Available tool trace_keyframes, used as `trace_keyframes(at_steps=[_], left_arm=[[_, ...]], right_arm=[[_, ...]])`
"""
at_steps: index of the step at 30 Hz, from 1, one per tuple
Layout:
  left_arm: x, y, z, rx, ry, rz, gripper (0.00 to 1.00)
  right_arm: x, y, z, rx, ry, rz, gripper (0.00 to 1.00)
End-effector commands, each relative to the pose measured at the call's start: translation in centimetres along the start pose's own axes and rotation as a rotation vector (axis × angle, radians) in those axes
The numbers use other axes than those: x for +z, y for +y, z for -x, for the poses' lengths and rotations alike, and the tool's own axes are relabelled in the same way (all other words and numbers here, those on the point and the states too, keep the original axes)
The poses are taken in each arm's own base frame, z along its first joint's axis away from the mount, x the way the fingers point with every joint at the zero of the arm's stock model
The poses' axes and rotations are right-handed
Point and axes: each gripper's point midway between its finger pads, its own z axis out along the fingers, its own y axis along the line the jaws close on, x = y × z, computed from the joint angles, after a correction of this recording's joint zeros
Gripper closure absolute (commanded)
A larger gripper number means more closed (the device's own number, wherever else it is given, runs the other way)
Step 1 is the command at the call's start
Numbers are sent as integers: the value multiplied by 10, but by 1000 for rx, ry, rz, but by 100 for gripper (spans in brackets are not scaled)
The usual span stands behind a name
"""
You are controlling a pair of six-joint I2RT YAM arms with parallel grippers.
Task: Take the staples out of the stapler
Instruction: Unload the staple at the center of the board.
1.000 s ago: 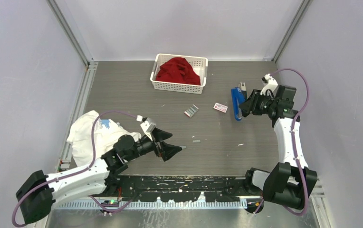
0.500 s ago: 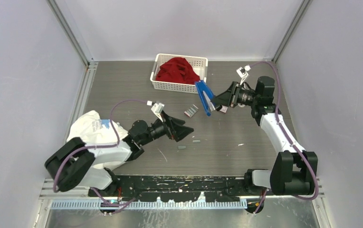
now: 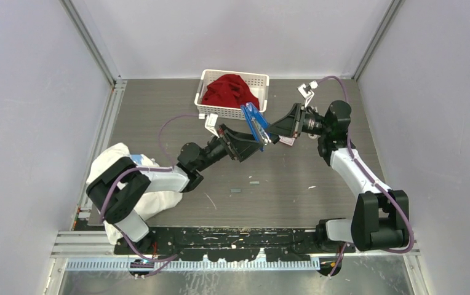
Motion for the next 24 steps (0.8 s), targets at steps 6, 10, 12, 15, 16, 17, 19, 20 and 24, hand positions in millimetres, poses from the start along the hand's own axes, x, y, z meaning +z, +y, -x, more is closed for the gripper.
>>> trace_keyframes(at_steps=[6, 10, 12, 15, 16, 17, 19, 20, 24], left_arm=[[21, -43, 18, -1, -14, -199, 41], [21, -45, 10, 22, 26, -227, 77], [19, -41, 8, 45, 48, -233, 99], [15, -35, 7, 71, 80, -246, 100], [13, -34, 6, 80, 92, -251, 100], [12, -33, 7, 91, 102, -261, 100], [7, -33, 7, 111, 124, -274, 100], [4, -33, 7, 127, 135, -283, 100], [-4, -28, 5, 185, 168, -276, 100]], right_arm=[[0, 32, 2, -140, 7, 80, 99], [-1, 30, -2, -166, 21, 78, 99], [-1, 27, -8, -177, 42, 72, 93], [-2, 15, -20, -213, 92, 29, 69], [-3, 9, -26, -240, 118, 12, 61], [-2, 4, -28, -320, 138, -2, 53], [-5, -6, -37, -367, 182, -26, 45], [-6, -9, -40, -394, 202, -39, 42], [-9, -20, -50, -459, 294, -92, 39]])
